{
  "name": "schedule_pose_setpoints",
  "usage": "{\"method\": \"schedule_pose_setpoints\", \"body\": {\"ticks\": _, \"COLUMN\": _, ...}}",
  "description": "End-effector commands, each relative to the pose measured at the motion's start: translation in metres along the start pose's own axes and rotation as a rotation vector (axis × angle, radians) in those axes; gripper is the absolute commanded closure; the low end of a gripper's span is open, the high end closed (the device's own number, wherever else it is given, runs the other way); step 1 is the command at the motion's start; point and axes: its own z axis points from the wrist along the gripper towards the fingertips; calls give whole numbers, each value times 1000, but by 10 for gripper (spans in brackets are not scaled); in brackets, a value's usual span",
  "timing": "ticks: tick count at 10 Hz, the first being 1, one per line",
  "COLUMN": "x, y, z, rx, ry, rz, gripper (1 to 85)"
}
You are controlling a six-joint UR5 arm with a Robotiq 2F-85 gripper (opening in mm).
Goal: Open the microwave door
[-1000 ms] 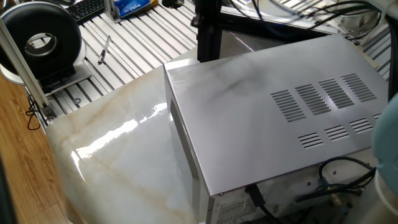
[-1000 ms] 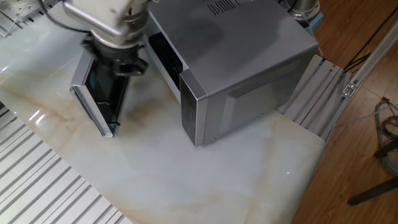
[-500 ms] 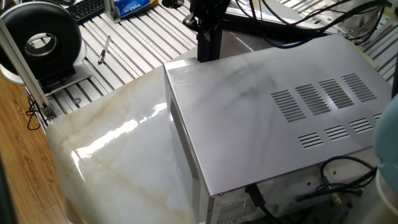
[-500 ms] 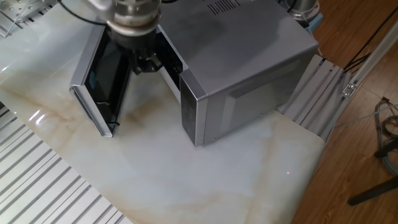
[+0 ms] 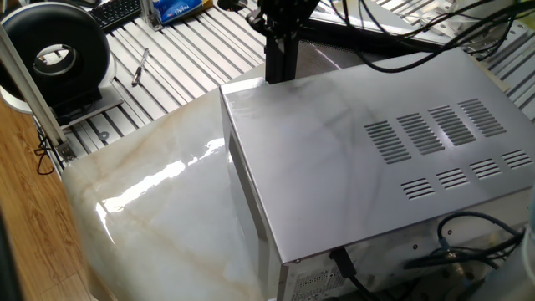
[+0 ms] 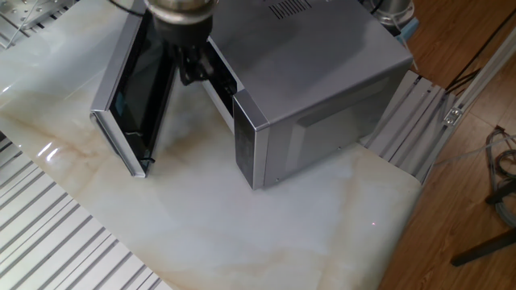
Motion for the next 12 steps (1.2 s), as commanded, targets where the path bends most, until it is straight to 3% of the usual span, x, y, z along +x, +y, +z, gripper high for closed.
{"method": "schedule_pose_setpoints", "body": {"ticks": 1, "x": 16, "y": 17, "z": -17, "rx": -61, "ry": 16, "rz": -42, "gripper": 840}}
{"method": "schedule_pose_setpoints", "body": {"ticks": 2, "x": 16, "y": 20, "z": -21, "rx": -60, "ry": 7, "rz": -13, "gripper": 840}}
{"method": "schedule_pose_setpoints", "body": {"ticks": 4, "x": 14, "y": 40, "z": -27, "rx": -119, "ry": -10, "rz": 29, "gripper": 840}}
{"method": "schedule_pose_setpoints", "body": {"ticks": 7, "x": 9, "y": 38, "z": -29, "rx": -117, "ry": -35, "rz": 36, "gripper": 840}}
{"method": "schedule_pose_setpoints", "body": {"ticks": 9, "x": 17, "y": 41, "z": -34, "rx": -132, "ry": -32, "rz": 44, "gripper": 840}}
{"method": "schedule_pose_setpoints", "body": {"ticks": 12, "x": 12, "y": 41, "z": -29, "rx": -139, "ry": -34, "rz": 43, "gripper": 840}}
